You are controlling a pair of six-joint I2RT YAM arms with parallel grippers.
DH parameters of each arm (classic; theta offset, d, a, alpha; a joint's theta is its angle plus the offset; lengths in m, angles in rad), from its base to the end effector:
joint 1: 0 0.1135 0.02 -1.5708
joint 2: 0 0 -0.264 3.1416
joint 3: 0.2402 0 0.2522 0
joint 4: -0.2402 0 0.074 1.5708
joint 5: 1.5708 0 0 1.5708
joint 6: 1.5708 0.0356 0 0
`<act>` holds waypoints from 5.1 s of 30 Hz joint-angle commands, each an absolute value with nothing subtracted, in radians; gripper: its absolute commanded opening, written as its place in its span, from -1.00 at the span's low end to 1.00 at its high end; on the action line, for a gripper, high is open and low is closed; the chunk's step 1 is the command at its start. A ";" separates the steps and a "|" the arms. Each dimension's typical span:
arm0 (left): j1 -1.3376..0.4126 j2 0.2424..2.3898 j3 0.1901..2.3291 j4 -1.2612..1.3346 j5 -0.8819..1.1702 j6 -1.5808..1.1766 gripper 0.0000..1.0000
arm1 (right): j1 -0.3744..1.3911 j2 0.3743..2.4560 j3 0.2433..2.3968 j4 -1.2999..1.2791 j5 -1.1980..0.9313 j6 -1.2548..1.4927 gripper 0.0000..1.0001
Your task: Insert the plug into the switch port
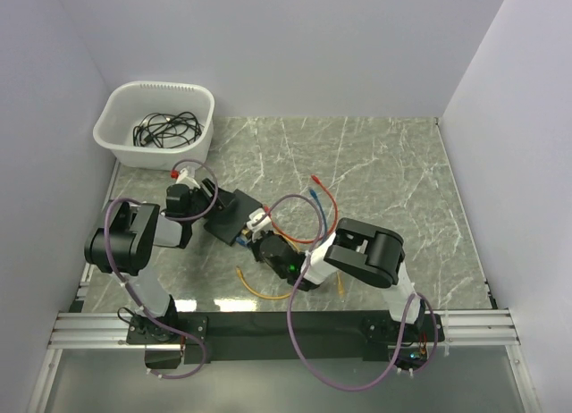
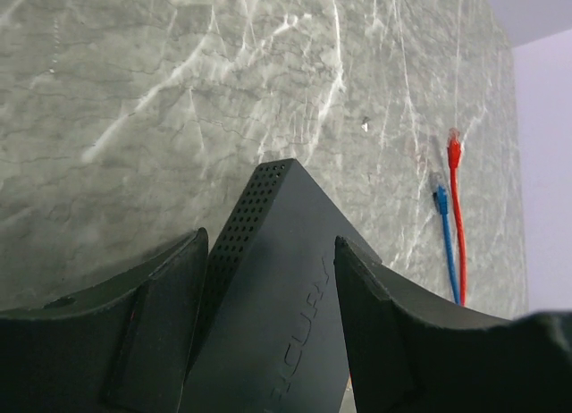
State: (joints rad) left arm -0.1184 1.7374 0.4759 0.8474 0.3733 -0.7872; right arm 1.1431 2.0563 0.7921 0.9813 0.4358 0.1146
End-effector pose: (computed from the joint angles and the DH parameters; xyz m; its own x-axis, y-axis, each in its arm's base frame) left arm 0.2900 -0.0476 0.1157 -0.5948 -0.5935 -0.5422 0.0286 0.6584 -0.7521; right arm 0.1698 0.3362 0.1019 -0.1901 -0.1672 -0.9674 -0.6392 0.7690 -0.0073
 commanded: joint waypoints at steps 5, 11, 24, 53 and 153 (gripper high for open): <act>-0.259 1.740 0.387 0.686 0.480 -0.861 0.27 | 1.088 2.042 0.911 1.032 0.414 0.124 -1.00; -0.285 1.758 0.393 0.715 0.495 -0.867 0.27 | 1.089 2.046 0.951 1.045 0.344 0.117 -1.00; -0.295 1.755 0.394 0.694 0.482 -0.859 0.27 | 1.091 2.062 1.008 1.003 0.322 0.110 -1.00; -0.120 1.631 0.669 0.239 0.360 -0.681 0.23 | 1.111 1.950 0.940 0.750 0.333 0.196 -0.61; -0.278 1.339 0.543 0.130 -0.236 -0.635 0.24 | 0.861 1.493 0.648 0.733 0.003 0.245 -1.00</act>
State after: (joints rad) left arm -0.2749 1.3331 0.5056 0.1081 -0.2516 -0.6468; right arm 0.8650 1.5547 0.7174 0.4435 0.1169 0.3031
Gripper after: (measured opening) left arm 0.621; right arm 0.048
